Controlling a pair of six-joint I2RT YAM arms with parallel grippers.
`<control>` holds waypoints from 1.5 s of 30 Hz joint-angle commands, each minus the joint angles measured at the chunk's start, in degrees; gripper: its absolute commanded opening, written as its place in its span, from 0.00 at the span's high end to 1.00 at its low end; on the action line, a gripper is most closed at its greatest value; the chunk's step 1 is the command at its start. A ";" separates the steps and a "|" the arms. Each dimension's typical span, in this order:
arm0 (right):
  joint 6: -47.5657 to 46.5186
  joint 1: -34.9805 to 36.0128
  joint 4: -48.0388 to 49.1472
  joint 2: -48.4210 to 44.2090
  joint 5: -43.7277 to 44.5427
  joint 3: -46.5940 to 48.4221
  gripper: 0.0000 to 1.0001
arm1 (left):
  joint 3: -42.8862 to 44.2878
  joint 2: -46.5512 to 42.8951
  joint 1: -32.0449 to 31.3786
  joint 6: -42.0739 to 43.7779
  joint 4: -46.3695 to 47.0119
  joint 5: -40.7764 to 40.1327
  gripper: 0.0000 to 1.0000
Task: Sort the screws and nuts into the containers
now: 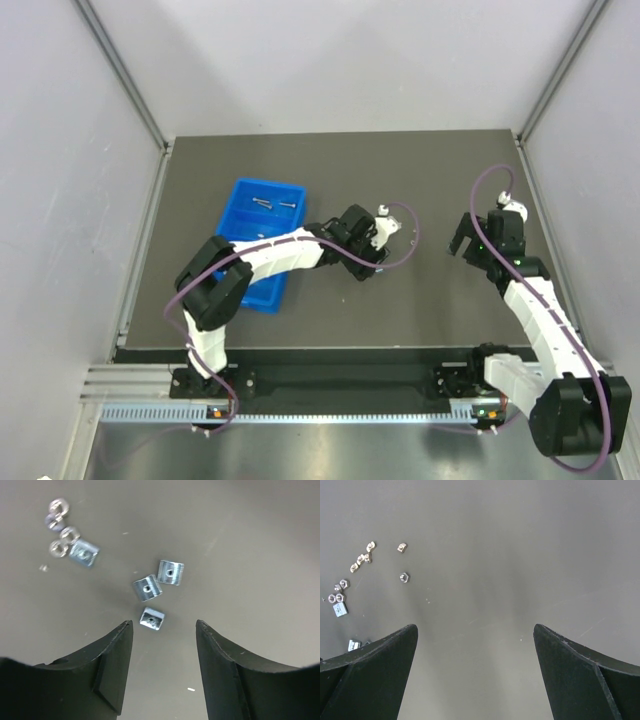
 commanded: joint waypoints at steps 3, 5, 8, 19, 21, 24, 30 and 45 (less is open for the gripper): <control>-0.32 -0.09 0.44 -0.67 1.28 0.13 0.00 | 1.57 1.06 0.56 8.83 -0.56 5.96 0.43; -0.24 -0.09 0.35 -0.32 1.28 0.22 0.00 | 1.57 1.33 0.82 9.71 -0.21 6.31 0.43; -0.23 -0.17 0.35 -0.05 1.37 0.39 0.00 | 2.44 2.82 1.35 10.59 -1.17 6.05 0.43; -0.15 -0.09 0.36 0.91 1.63 1.01 0.00 | 4.64 7.21 2.49 12.61 -3.37 6.57 0.42; -0.15 -0.09 0.44 0.92 1.72 1.10 0.00 | 4.47 7.74 2.49 12.70 -3.90 6.31 0.46; -0.15 -0.09 0.44 1.27 1.81 1.27 0.00 | 4.47 8.44 2.49 12.62 -4.42 5.96 0.60; -0.15 -0.09 0.53 1.18 1.72 1.36 0.00 | 4.91 9.15 2.49 12.88 -7.33 4.91 0.83; 0.21 -0.09 0.44 0.21 1.19 0.92 0.00 | 0.69 -3.85 4.77 -20.93 4.02 -23.30 0.84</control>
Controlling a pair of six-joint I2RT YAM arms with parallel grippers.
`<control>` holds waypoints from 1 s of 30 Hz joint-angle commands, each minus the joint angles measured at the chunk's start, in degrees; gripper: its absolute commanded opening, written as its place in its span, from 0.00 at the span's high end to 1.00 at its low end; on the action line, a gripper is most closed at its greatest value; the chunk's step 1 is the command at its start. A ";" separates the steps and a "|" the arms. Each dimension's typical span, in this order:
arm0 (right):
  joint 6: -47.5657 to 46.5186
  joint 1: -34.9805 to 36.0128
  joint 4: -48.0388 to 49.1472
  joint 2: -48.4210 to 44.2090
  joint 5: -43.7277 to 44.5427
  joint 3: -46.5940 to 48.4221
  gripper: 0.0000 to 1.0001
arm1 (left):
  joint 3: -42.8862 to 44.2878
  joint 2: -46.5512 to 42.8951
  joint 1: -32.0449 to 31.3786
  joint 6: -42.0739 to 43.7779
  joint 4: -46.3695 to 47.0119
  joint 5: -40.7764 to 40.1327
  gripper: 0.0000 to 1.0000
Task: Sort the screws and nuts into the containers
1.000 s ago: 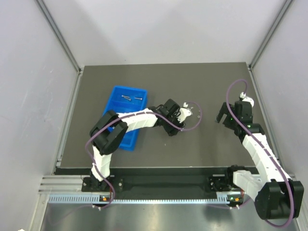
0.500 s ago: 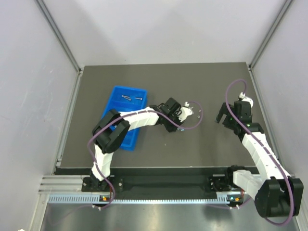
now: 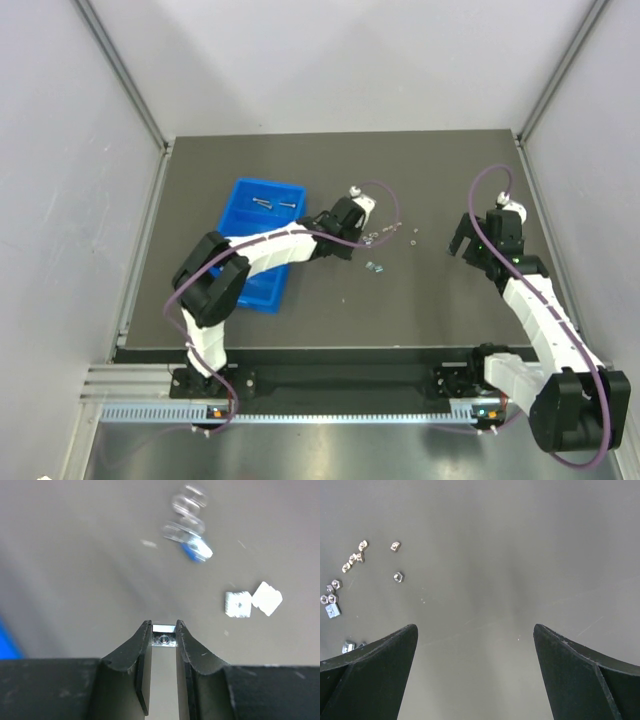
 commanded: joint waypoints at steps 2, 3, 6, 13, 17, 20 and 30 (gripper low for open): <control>0.25 -0.17 0.44 -1.16 0.47 0.90 0.00 | 0.88 -8.10 2.53 -14.86 2.04 -12.56 0.84; 0.16 -0.09 0.36 -1.25 0.47 0.81 0.00 | 0.80 -9.16 3.23 -17.22 1.17 -14.91 0.84; 0.07 -0.09 0.44 -1.51 0.56 0.72 0.00 | 0.01 -13.81 8.23 -21.63 -0.42 -16.69 0.84; 0.16 -0.09 0.71 -1.25 0.21 0.46 0.00 | -5.62 -22.43 19.57 -21.73 1.08 -22.22 0.82; 0.34 -0.09 0.88 -1.16 0.21 0.46 0.00 | -7.72 -22.18 22.74 -22.51 0.28 -23.38 0.82; 0.34 -0.09 0.79 -0.99 -0.05 0.72 0.00 | -9.66 -20.77 24.33 -23.13 0.63 -24.34 0.81; 0.07 -0.17 0.53 -0.64 0.12 1.25 0.00 | -11.95 -18.22 25.65 -22.26 2.13 -24.61 0.65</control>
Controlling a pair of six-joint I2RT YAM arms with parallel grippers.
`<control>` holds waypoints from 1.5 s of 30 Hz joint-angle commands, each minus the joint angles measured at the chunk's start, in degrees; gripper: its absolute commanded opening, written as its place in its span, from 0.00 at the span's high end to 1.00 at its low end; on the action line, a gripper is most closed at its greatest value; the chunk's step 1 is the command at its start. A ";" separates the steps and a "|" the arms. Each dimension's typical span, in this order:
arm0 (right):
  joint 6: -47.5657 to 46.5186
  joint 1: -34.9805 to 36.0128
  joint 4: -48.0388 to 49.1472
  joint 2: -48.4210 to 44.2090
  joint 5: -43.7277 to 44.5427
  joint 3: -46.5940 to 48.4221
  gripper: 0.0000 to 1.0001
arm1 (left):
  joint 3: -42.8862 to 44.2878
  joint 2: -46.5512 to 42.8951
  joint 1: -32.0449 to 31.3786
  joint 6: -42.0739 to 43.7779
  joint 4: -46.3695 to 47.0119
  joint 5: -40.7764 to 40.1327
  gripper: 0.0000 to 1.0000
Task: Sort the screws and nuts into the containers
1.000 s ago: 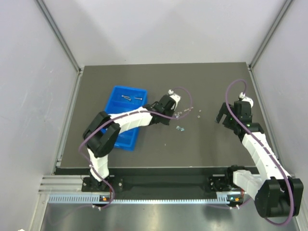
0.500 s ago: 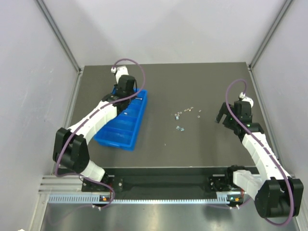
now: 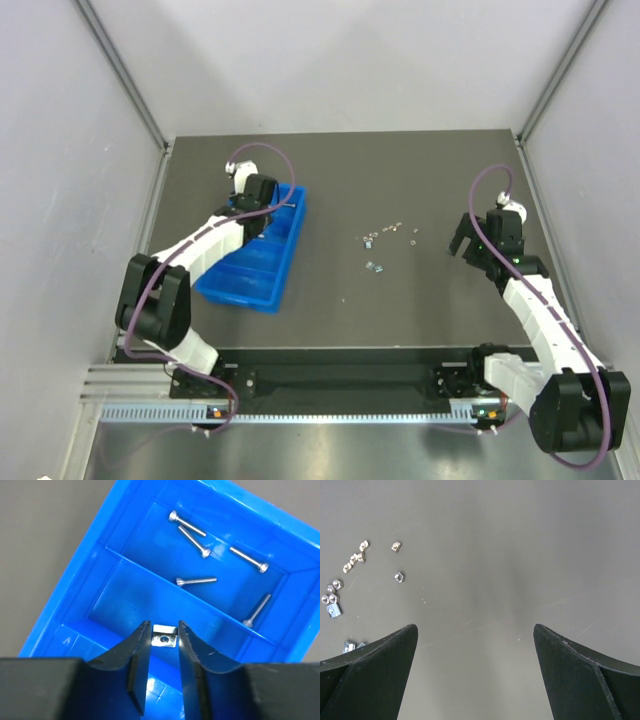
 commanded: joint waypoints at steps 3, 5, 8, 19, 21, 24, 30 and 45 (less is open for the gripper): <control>0.16 -0.09 0.53 -0.28 -0.08 1.51 0.00 | 2.65 -0.18 0.38 0.26 0.62 1.16 0.49; 0.25 -0.09 0.44 -0.28 -0.08 1.95 0.00 | 4.15 -1.06 0.29 0.61 -0.88 3.45 0.44; 0.51 -0.09 0.27 0.07 0.27 2.39 0.01 | 6.52 -3.70 -1.98 1.04 -1.85 9.51 0.41; 0.16 -0.17 0.00 0.24 0.10 2.39 0.00 | 21.11 12.45 -26.51 0.62 -1.23 9.00 0.41; -0.01 -0.09 -0.35 -0.37 0.45 2.39 0.01 | 23.74 17.18 -28.17 1.13 -1.41 8.82 0.41; -0.19 -0.09 -0.79 -1.07 0.98 2.13 0.00 | 26.55 22.03 -28.36 2.19 -1.76 9.79 0.41; -0.19 -0.09 -0.52 -0.90 1.06 1.43 0.00 | 28.77 27.49 -28.36 8.41 0.51 17.49 0.41; -0.19 -0.09 -0.44 -1.34 1.50 0.64 0.00 | 25.78 28.37 -25.38 29.96 2.28 31.83 0.41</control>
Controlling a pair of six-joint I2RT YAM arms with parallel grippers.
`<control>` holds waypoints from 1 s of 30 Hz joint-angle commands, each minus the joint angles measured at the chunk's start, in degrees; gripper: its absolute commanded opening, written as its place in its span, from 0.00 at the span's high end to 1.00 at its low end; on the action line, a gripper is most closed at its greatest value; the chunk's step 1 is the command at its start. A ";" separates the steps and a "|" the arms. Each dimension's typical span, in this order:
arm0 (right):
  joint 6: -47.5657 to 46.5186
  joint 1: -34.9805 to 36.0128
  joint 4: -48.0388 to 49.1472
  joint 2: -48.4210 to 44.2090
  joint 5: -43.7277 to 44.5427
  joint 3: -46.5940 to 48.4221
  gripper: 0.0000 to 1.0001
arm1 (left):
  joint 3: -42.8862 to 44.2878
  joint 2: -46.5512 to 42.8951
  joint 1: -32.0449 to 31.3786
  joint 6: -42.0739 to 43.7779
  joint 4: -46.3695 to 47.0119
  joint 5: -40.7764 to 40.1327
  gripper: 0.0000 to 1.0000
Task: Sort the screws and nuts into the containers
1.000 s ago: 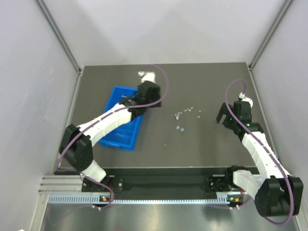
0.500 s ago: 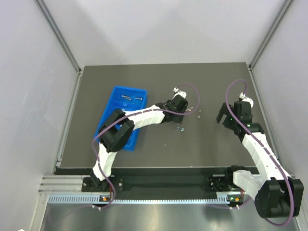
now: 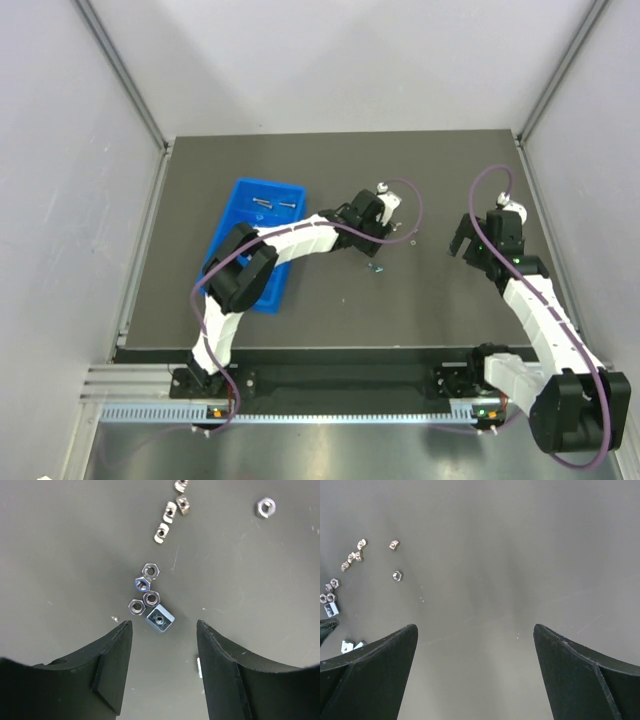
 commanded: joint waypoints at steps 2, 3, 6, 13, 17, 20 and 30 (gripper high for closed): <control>-0.17 -0.17 0.18 -1.17 1.39 0.61 0.00 | 0.20 -0.35 1.43 6.41 0.38 7.35 0.41; -0.08 -0.17 0.18 -1.08 1.39 0.61 0.00 | 0.47 0.09 1.95 6.58 0.12 8.83 0.41; -0.08 -0.17 0.17 -0.90 1.31 0.79 0.00 | 0.91 0.97 2.48 7.81 -0.41 11.39 0.42; 0.01 -0.17 -0.18 -1.08 1.83 0.96 0.00 | 2.05 3.17 2.92 9.83 -1.90 14.56 0.44; 0.09 -0.17 -0.26 -1.08 2.01 1.05 0.00 | 2.40 4.49 3.54 10.10 -1.56 14.56 0.44; 0.18 -0.17 -0.44 -0.99 2.10 1.23 0.00 | 3.10 5.54 3.97 10.27 -1.82 14.56 0.44; 0.18 -0.17 -0.79 -0.99 2.27 1.58 0.00 | 4.25 7.21 4.24 13.88 -4.72 13.94 0.49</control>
